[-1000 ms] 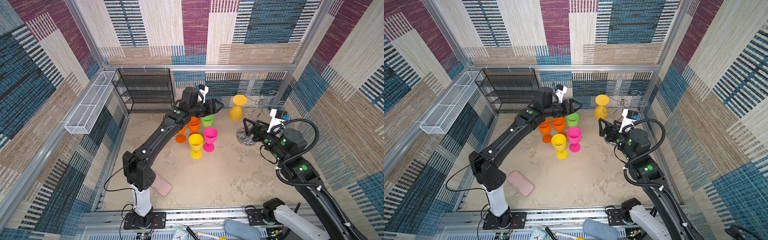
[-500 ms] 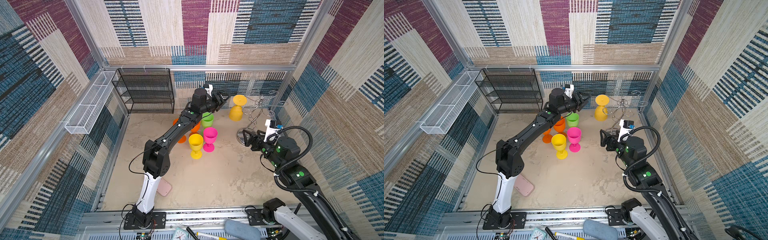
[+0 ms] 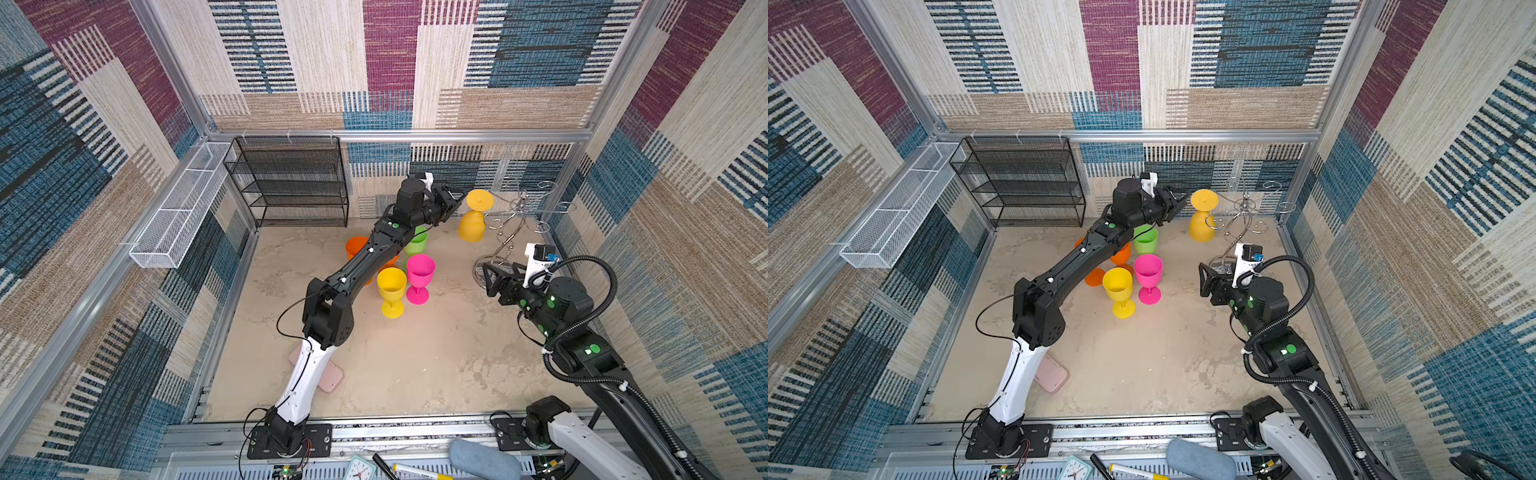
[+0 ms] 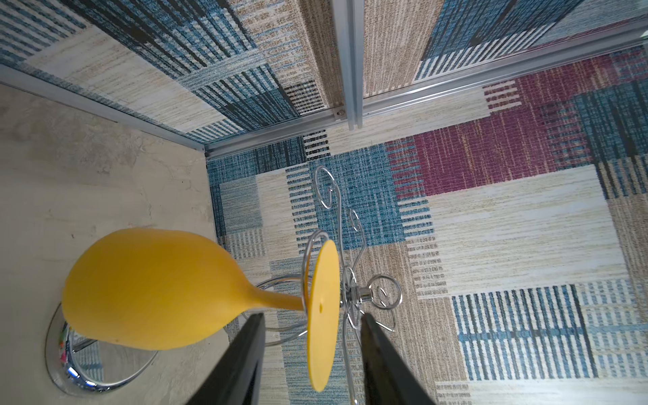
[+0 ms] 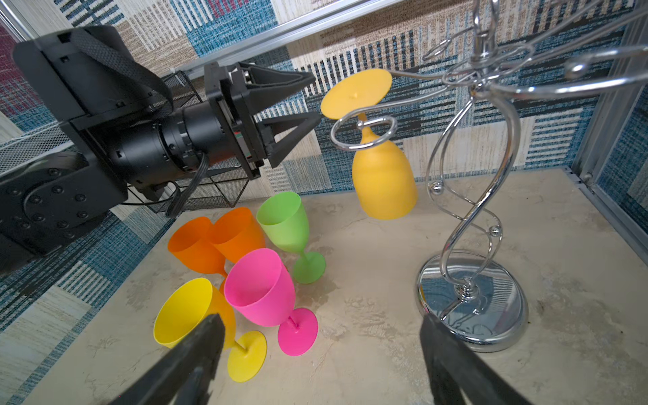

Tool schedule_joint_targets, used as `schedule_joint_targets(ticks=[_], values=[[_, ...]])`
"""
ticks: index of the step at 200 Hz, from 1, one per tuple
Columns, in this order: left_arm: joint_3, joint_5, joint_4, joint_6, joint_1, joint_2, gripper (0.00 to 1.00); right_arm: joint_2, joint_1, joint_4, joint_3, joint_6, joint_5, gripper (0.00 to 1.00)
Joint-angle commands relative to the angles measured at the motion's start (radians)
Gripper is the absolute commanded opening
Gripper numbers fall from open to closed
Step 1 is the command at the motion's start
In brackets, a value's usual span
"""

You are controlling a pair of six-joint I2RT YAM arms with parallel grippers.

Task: Take the wine glass off the wine glass rack
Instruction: Pick up the wine glass from the wine glass rack.

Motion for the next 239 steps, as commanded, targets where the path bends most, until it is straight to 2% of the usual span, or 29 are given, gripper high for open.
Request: schedule_joint_targets(ticks=[1, 57, 91, 112, 137, 176, 239], values=[[0.017, -0.004, 0.028, -0.04, -0.005, 0.019, 0.47, -0.004, 0.0, 0.042, 0.004, -0.008, 0.012, 0.89], [0.068, -0.017, 0.08, -0.06, -0.034, 0.057, 0.44, -0.014, 0.001, 0.042, 0.0, -0.008, 0.008, 0.89], [0.07, -0.026, 0.09, -0.068, -0.047, 0.068, 0.31, -0.011, 0.001, 0.06, 0.004, -0.01, 0.002, 0.89], [0.067, -0.029, 0.092, -0.074, -0.049, 0.069, 0.19, -0.004, 0.001, 0.07, 0.014, -0.014, -0.001, 0.89], [0.069, -0.034, 0.102, -0.077, -0.053, 0.066, 0.13, 0.006, 0.001, 0.079, 0.017, -0.013, -0.006, 0.89], [0.069, -0.04, 0.102, -0.08, -0.053, 0.059, 0.05, 0.007, 0.001, 0.08, 0.017, -0.014, -0.004, 0.89], [0.095, -0.044, 0.097, -0.061, -0.054, 0.039, 0.0, 0.022, 0.001, 0.084, 0.033, -0.016, -0.01, 0.89]])
